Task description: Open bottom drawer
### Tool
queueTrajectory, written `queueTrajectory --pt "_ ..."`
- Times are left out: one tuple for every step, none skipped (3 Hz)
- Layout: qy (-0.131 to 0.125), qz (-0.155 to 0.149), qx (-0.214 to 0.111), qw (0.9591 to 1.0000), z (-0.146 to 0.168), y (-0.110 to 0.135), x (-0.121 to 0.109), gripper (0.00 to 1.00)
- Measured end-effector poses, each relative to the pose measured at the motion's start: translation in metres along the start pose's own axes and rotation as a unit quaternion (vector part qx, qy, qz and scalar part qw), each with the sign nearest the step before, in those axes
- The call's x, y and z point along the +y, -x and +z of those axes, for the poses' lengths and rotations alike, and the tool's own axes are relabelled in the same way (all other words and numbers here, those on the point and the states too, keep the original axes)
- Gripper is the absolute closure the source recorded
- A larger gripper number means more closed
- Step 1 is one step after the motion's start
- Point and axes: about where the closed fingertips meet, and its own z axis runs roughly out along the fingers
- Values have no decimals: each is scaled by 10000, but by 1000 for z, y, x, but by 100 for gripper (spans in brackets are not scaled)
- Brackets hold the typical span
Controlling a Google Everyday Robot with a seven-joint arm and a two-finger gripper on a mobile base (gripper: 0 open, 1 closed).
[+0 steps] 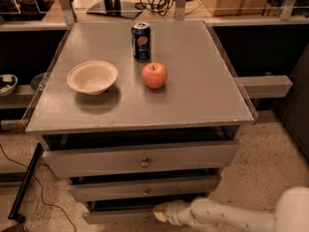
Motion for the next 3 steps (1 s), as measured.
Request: queueTrajectory --pt "81 380 -306 9988 -36 -13 13 100" --pt "20 501 -385 9980 -48 -19 10 85" --pt "20 501 -385 9980 -48 -19 10 62"
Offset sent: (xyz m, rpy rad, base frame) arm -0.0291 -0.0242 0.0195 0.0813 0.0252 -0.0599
